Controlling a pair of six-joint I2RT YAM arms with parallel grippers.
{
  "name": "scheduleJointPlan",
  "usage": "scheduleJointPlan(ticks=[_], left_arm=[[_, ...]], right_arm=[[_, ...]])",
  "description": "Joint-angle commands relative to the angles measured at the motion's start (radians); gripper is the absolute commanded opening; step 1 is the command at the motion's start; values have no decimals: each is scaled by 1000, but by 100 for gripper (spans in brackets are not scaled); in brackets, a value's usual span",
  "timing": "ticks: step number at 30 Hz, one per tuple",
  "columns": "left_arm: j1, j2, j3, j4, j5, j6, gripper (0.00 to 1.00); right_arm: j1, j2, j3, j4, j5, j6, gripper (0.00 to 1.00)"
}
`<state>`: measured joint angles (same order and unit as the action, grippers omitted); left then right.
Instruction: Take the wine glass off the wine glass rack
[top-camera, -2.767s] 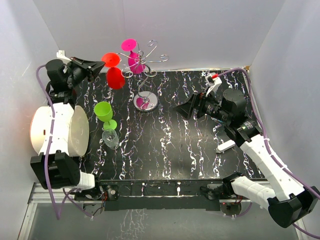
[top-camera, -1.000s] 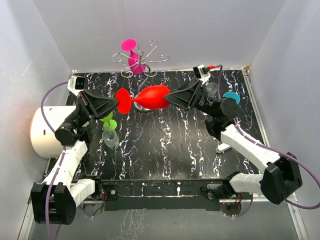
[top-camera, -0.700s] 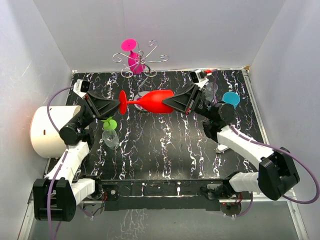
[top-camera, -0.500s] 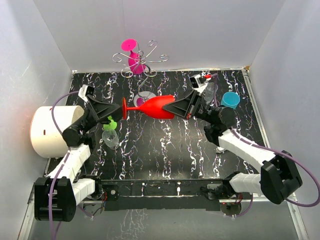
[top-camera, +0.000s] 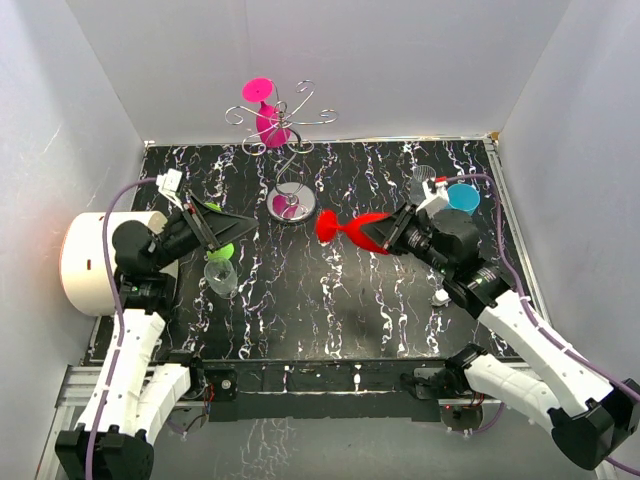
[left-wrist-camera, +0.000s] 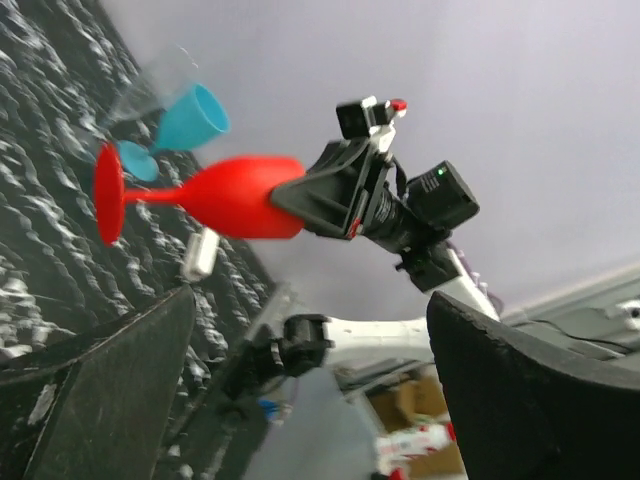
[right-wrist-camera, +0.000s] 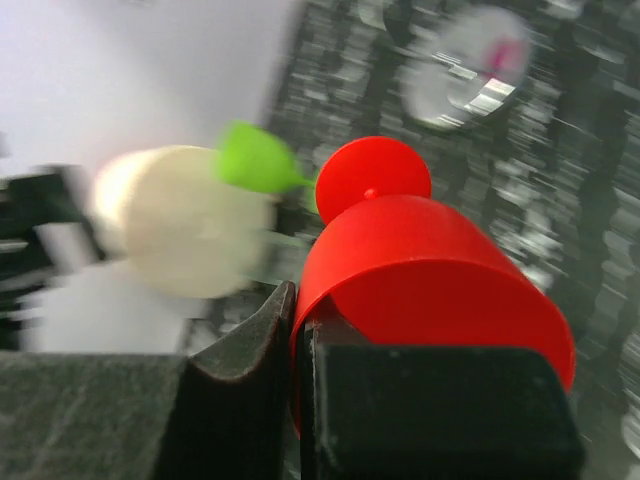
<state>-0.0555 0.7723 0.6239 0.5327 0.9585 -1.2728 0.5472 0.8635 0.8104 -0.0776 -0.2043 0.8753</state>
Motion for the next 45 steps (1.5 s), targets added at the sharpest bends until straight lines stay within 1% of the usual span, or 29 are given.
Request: scheduleJointPlan(ticks=[1, 3, 5, 8, 11, 14, 19, 25, 29, 35, 45], left_arm=[[0, 2, 178, -561, -46, 433, 99], [0, 11, 186, -540, -33, 412, 99], [0, 6, 168, -479, -25, 363, 99], [0, -3, 154, -410, -18, 308, 99], [0, -12, 163, -427, -19, 307, 99], [0, -23, 188, -486, -22, 340, 99], [0, -38, 217, -566, -44, 388, 99], [0, -27, 224, -591, -44, 402, 99], [-1, -21, 246, -618, -47, 424, 99], [0, -21, 243, -619, -48, 426, 99], [0, -21, 241, -621, -47, 433, 99]], right_arm=[[-1, 10, 40, -458, 301, -168, 0], [-1, 28, 54, -526, 340, -194, 0], [-2, 63, 76, -580, 378, -234, 0], [-3, 171, 177, -710, 484, -288, 0], [-9, 286, 287, -840, 580, -319, 0], [-39, 363, 355, -882, 593, -360, 0], [-130, 423, 388, -856, 602, -425, 0], [-283, 481, 400, -804, 525, -453, 0], [-314, 501, 400, -783, 523, -434, 0], [-344, 495, 391, -751, 523, -417, 11], [-363, 463, 385, -735, 516, -413, 38]])
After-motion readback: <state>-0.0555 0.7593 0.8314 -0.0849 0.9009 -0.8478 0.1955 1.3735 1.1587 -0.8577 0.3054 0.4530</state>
